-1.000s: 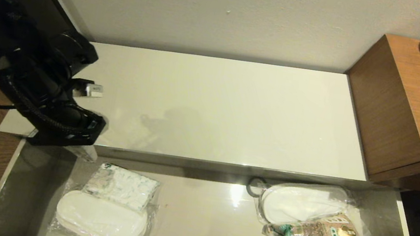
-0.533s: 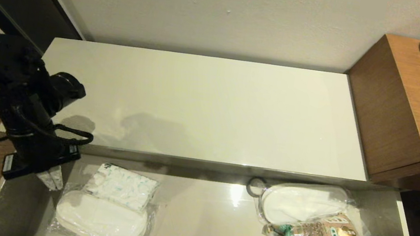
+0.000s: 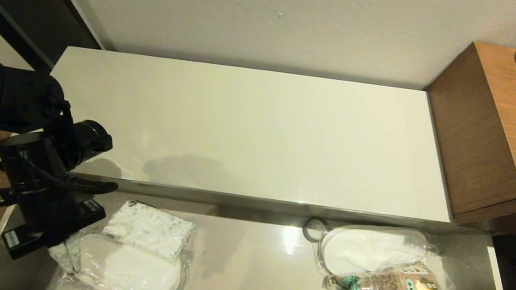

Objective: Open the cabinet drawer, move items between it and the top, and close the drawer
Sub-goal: Take out the disposable slippers from the drawer

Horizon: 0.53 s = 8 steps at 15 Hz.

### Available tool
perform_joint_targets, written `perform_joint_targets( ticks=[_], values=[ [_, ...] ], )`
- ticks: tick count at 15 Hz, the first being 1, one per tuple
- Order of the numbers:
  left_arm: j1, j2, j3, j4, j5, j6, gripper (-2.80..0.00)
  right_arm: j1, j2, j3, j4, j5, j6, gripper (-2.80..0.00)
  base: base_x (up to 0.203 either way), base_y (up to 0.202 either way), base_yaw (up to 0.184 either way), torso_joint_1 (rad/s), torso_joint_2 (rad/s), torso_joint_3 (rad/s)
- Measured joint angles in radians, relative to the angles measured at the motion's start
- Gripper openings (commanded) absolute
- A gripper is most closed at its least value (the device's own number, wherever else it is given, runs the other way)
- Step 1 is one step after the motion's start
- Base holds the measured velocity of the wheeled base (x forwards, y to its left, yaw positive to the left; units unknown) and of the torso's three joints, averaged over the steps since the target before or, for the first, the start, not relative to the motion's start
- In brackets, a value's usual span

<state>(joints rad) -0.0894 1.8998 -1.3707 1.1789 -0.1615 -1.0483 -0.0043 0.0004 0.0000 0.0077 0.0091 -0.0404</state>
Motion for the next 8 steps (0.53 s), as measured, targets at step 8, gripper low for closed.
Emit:
perform_joint_targets(
  ticks=[8],
  values=[
    [0.053,-0.193,0.062,-0.018,-0.045,0.605,-2.80,0.000,0.000,0.000,-0.001,0.000,0.000,-2.80,0.000,0.000,0.000,0.000,0.00,0.000]
  ],
)
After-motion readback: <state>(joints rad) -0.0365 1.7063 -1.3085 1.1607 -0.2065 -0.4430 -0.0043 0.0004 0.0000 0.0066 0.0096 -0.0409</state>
